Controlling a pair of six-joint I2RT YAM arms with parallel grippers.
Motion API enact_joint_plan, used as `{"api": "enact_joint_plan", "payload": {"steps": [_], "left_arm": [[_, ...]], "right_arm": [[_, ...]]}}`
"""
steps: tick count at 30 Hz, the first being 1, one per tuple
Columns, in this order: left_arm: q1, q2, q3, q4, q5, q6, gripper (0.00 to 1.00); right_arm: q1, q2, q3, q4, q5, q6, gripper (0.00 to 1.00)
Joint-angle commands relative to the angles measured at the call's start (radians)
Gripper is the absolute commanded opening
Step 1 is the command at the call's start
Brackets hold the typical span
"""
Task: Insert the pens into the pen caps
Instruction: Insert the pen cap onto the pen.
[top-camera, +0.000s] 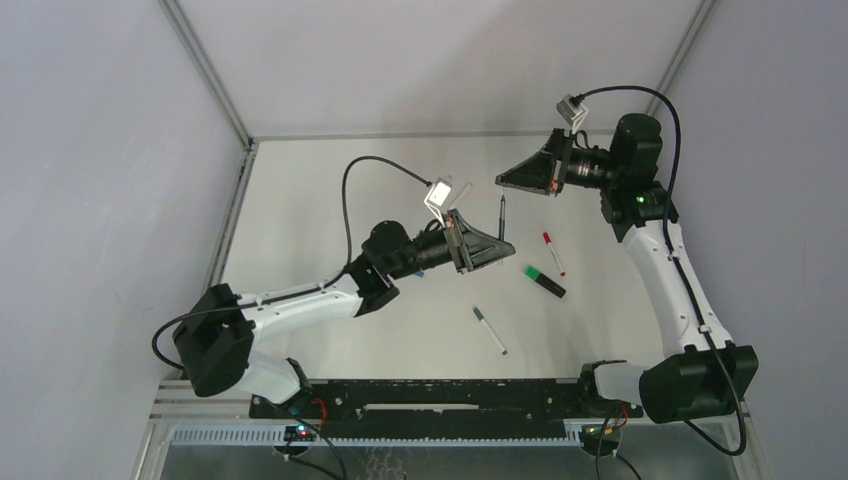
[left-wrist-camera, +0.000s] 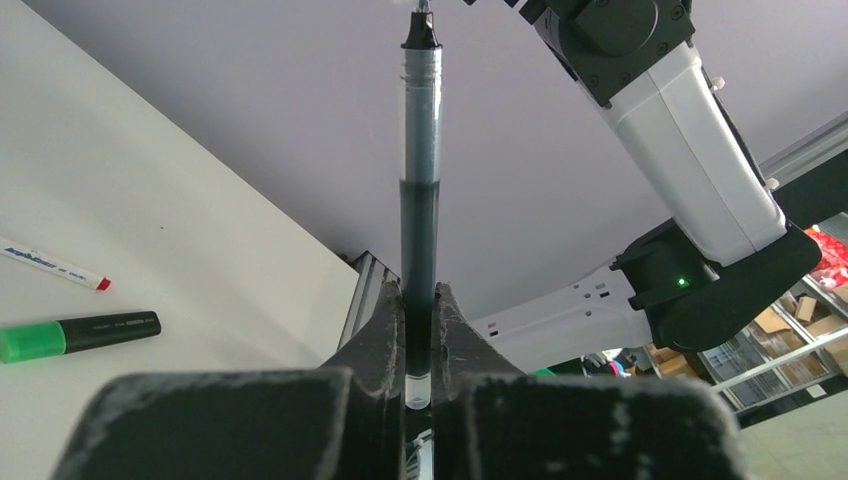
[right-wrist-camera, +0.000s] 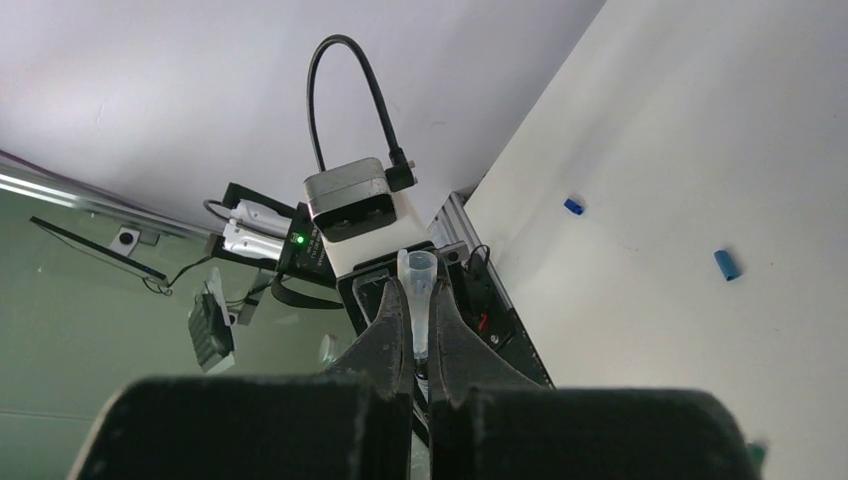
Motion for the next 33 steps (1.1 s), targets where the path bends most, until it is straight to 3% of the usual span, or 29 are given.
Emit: {"api": "enact_joint_plan", "payload": {"steps": [1,5,10,14,18,21,25,28,33], "left_arm": [[0.001,-0.016,0.043,0.033,-0.021,0.005,0.00],[0.000,-0.014,0.074,-0.004,0.025,0.033,0.00],[0.001,-0.081,0.094,-0.169,0.078,0.140,0.00],[0.001,-0.183,0.081,-0.395,0.084,0.257,0.00],[0.002,-0.308,0.035,-0.619,0.018,0.384,0.00],[0.007,-0.400,-0.002,-0.760,-0.060,0.468,0.00],[0.020,-0.490,-0.041,-0.881,-0.145,0.540,0.00],[0.028,-0.529,-0.067,-0.914,-0.192,0.569,0.00],[0.031,-0.559,-0.111,-0.921,-0.216,0.574,0.00]], "right_arm": [[0.008,-0.041,0.023,0.002,-0.021,-0.013,0.00],[-0.011,-0.009,0.065,0.038,-0.017,-0.005,0.00],[-0.024,0.047,0.230,-0.203,0.034,-0.299,0.00],[-0.051,0.055,0.268,-0.324,0.063,-0.536,0.00],[-0.050,0.048,0.268,-0.564,0.091,-0.986,0.00],[0.013,0.047,0.235,-0.797,0.179,-1.463,0.01],[0.128,-0.028,0.030,-0.888,0.314,-1.917,0.02],[0.178,-0.056,-0.099,-0.927,0.340,-2.168,0.02],[0.202,-0.023,-0.121,-1.062,0.282,-2.478,0.03]]}}
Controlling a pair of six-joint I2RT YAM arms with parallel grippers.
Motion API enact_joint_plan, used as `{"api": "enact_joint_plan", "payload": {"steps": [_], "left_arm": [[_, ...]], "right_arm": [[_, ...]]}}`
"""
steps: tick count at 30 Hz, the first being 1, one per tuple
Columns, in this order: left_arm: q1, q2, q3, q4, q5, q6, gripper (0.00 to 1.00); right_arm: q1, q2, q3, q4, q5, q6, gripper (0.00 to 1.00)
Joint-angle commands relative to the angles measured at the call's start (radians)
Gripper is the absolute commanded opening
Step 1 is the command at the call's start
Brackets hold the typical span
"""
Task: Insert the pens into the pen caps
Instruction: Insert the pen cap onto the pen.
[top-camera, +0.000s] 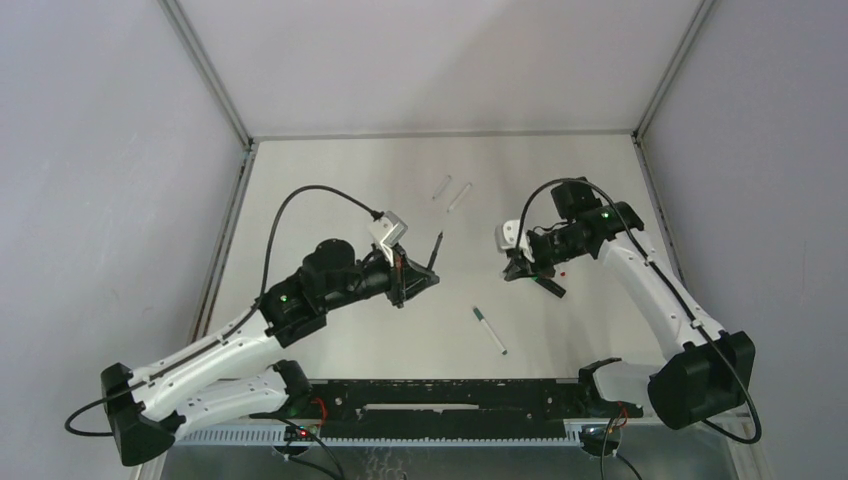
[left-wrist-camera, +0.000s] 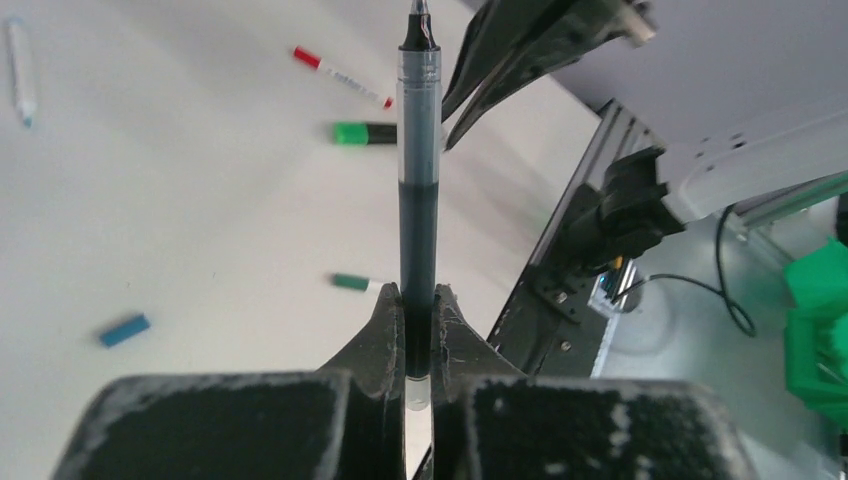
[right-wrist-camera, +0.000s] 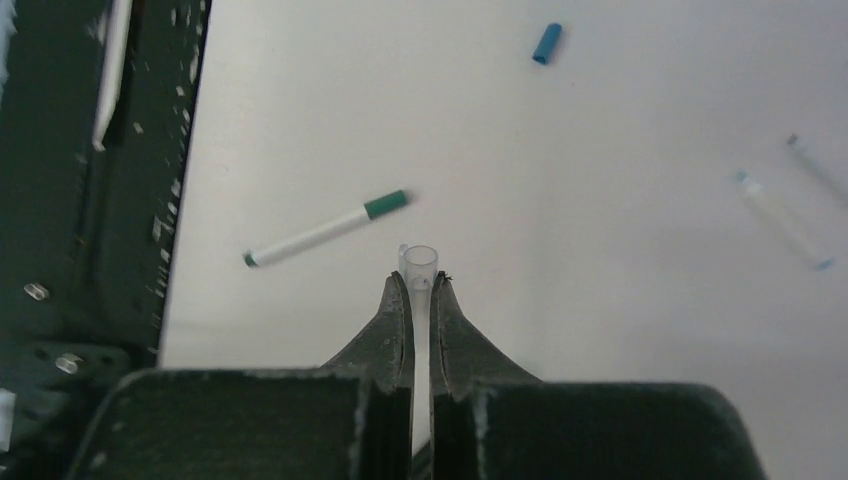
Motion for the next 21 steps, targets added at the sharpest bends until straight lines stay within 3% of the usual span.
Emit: {"api": "enact_joint_plan", "payload": {"steps": [1,10,21], "left_arm": [[0.006,-0.026,-0.050,-0.050,-0.048,0.048,0.00],[0.007,-0.031,-0.089,-0.076,0.037,0.047,0.00],[0.007,0.153,-0.027,-0.124,0.456,-0.008,0.00]], "right_arm": [[0.015,-0.008,0.021,-0.155,-0.028,-0.488,0.03],[0.099,-0.084,0.012,-0.136,0.073,-0.718,0.04],[0.166,-0.121,-0.006,0.000,0.206,-0.805,0.04]]}}
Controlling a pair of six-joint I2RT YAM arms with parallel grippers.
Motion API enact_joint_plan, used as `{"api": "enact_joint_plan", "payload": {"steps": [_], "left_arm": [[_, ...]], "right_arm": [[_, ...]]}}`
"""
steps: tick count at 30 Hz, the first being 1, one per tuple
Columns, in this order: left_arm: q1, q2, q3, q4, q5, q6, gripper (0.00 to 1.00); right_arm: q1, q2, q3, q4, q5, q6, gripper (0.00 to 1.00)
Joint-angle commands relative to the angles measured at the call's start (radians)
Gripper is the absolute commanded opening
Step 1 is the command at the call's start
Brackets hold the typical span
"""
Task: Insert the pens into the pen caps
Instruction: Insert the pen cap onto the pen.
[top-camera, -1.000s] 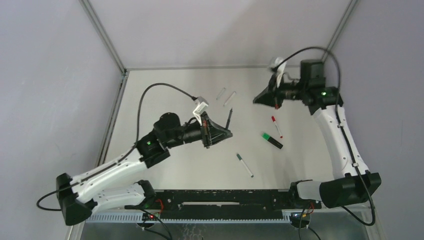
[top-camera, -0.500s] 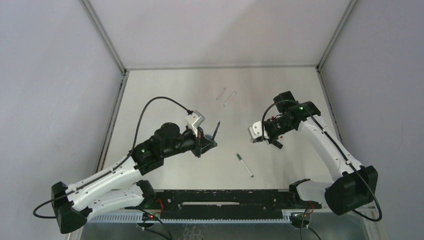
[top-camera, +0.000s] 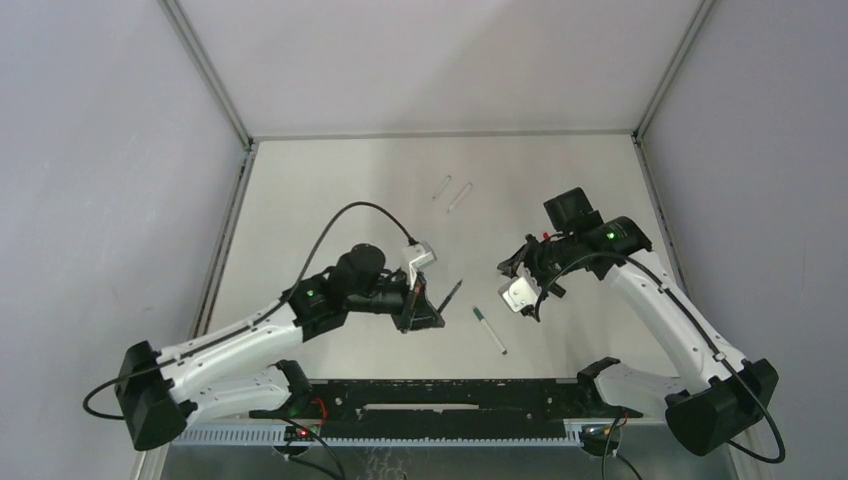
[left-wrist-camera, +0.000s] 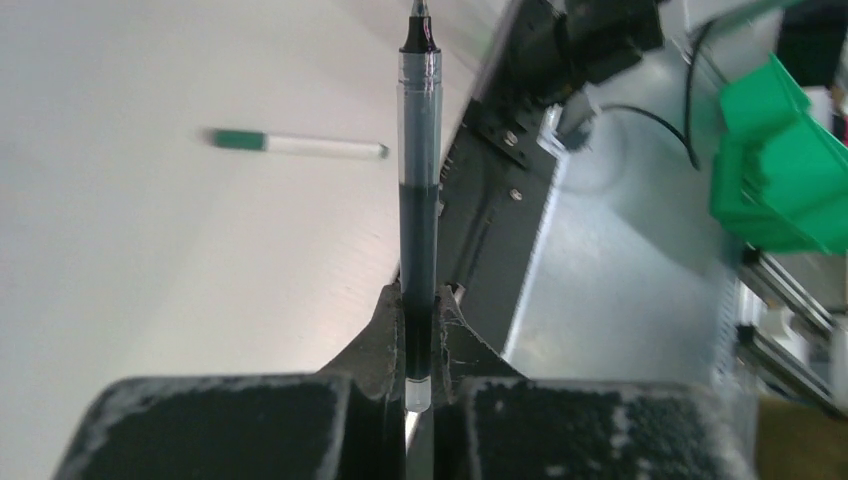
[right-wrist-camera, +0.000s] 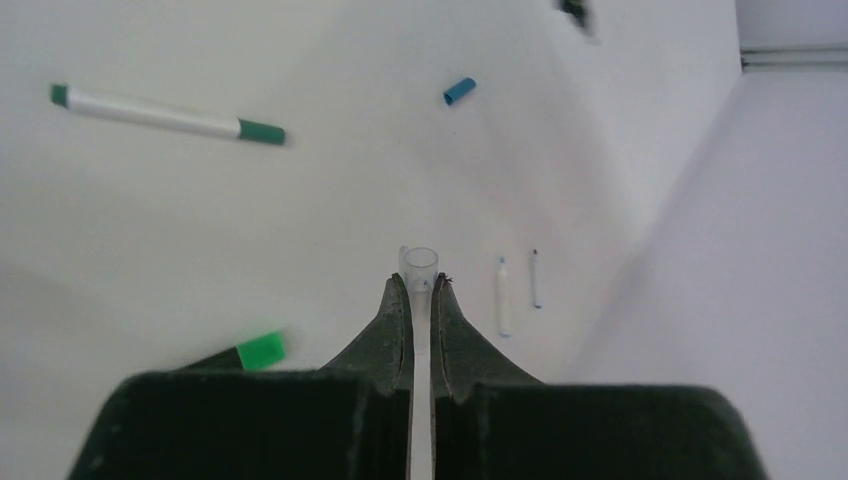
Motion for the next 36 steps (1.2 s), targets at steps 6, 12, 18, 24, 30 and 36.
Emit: {"api": "enact_joint_plan", "payload": {"steps": [6,12,18,24,30,36], "left_arm": [[0.006,0.195,0.115,-0.031,0.401,-0.053,0.00],[0.020,0.292,0.171,0.004,0.510,-0.120,0.00],[0.050,0.307,0.145,0.107,0.524,-0.232,0.00],[0.061,0.312,0.131,0.146,0.486,-0.287,0.00],[0.063,0.321,0.126,0.150,0.477,-0.311,0.00],[0.062,0.330,0.111,0.150,0.475,-0.346,0.00]], "right_arm": [[0.059,0.013,-0.006,0.086,0.108,-0.105,0.04],[0.095,0.017,-0.006,0.067,0.112,-0.137,0.04],[0.124,0.007,-0.006,0.037,0.104,-0.154,0.04],[0.150,-0.008,-0.020,0.034,0.105,-0.154,0.03],[0.164,-0.015,-0.022,0.055,0.120,-0.123,0.03],[0.164,-0.017,-0.022,0.077,0.148,-0.107,0.03]]}}
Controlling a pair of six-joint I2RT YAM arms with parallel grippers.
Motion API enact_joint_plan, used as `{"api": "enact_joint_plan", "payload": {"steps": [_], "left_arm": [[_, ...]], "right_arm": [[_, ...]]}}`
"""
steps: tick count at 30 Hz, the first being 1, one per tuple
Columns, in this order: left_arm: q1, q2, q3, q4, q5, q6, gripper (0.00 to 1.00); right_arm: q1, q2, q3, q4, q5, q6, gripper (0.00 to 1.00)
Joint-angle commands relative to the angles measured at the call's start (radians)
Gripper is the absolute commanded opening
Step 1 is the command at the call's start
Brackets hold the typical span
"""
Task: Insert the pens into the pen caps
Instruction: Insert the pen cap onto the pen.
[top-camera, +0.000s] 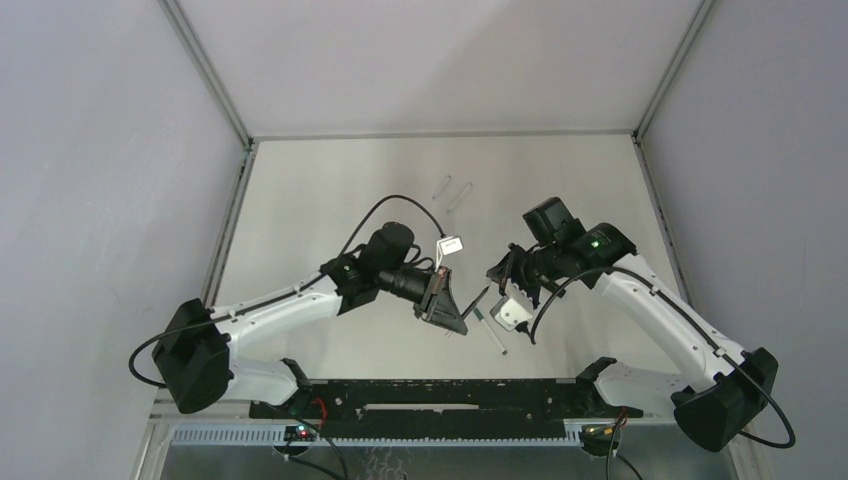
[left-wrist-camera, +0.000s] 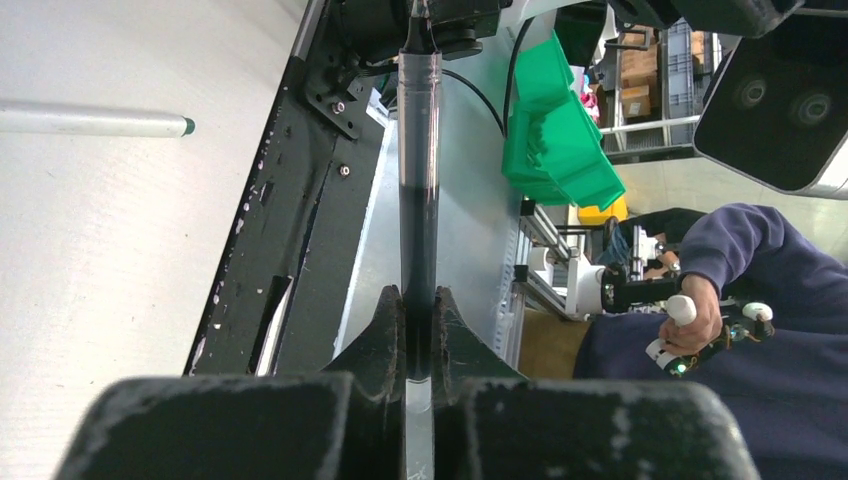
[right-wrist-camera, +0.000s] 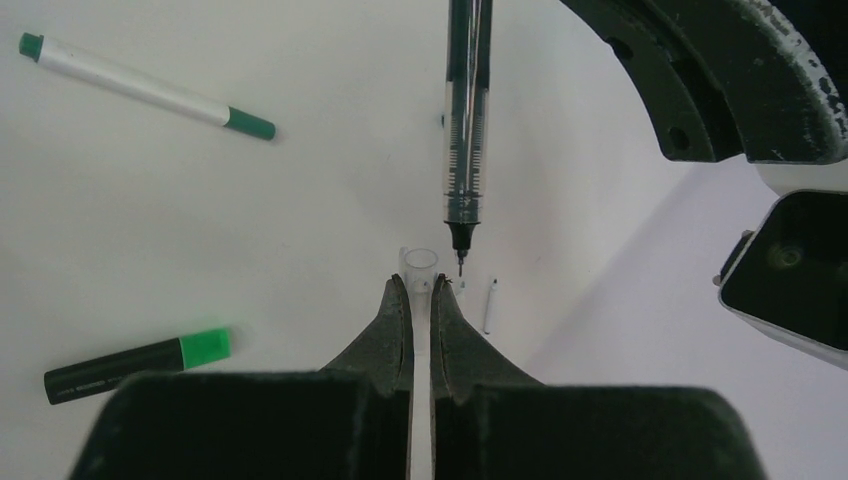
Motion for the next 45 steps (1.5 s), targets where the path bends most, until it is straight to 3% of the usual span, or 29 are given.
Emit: {"api": "enact_joint_plan", "payload": {"steps": [1,26,45], "left_arm": [[0.005,0.011,-0.007,0.023,0.000,-0.049,0.00],[0.010,0.058,-0.040,0.088,-0.054,-0.192,0.00],[0.011,0.068,-0.044,0.120,-0.067,-0.212,0.00]], "right_arm": [[0.008,-0.025,0.000,0.021,0.020,-0.005,0.03],[0.008,-0.027,-0.011,0.014,0.052,-0.013,0.02],[0.027,-0.036,-0.020,0.020,0.047,0.000,0.01]]}}
